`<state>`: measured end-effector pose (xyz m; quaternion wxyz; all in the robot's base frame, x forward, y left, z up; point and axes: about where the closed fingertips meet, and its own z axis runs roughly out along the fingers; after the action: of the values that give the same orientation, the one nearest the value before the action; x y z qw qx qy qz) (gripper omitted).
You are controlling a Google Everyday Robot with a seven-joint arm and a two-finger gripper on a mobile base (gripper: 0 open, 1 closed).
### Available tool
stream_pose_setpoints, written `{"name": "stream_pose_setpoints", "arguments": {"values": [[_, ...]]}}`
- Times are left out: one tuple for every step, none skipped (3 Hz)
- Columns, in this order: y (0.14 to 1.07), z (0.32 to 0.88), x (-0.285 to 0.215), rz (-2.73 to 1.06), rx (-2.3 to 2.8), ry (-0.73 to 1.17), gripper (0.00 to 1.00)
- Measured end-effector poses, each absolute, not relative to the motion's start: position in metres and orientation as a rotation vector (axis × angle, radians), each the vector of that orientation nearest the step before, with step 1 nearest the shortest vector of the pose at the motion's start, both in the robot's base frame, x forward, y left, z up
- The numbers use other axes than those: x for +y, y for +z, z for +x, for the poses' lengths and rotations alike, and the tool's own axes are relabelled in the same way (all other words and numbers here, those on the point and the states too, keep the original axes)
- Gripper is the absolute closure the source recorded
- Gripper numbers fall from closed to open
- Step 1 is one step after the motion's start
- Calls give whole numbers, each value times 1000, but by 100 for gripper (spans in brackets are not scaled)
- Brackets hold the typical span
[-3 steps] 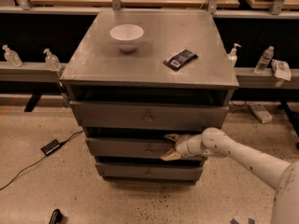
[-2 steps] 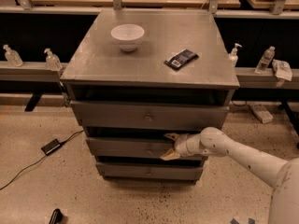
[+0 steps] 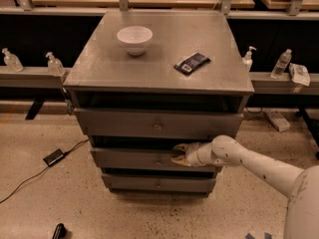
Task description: Open middle drawer
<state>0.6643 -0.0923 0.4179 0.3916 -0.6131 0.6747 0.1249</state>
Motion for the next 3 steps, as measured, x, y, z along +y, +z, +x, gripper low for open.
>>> {"name": "stream_pose_setpoints", "arguments": {"values": [[422,664,-92,-1557,1713,317,91],[424,664,-92,-1557,1713,317,79],[430,645,-93,-1523,1720,336,78]]}}
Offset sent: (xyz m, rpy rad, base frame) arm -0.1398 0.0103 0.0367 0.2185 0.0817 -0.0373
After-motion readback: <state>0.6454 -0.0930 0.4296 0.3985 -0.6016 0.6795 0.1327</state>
